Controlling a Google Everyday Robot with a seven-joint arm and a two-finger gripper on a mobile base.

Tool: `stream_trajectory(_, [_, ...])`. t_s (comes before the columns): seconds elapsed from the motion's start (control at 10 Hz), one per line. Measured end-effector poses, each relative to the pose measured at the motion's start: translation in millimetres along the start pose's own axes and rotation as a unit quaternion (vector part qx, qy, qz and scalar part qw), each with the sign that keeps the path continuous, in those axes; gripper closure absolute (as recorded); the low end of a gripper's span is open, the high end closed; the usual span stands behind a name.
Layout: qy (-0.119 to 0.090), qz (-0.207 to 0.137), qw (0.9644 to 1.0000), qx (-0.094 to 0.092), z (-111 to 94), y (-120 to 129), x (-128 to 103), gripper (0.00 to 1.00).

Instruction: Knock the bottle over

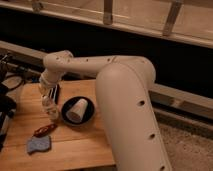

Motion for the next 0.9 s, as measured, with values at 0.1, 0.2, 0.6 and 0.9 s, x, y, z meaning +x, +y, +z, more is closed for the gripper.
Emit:
stream_trajectory(0.1, [0.003,0.003,1.0,-0.005,2.6,5.9,1.8,0.8])
stream_trajectory(0.2, [0.005,0.001,1.0,0.002,2.8,13.7,4.1,0.9])
stream_trajectory(0.6, [-0.012,-0.015,0.9998,0.006,-8.4,-6.3,0.5,1.0])
stream_trajectory(0.9, [-0.031,-0.033,0.999,-0.005,-0.7,7.8,-5.8,1.0])
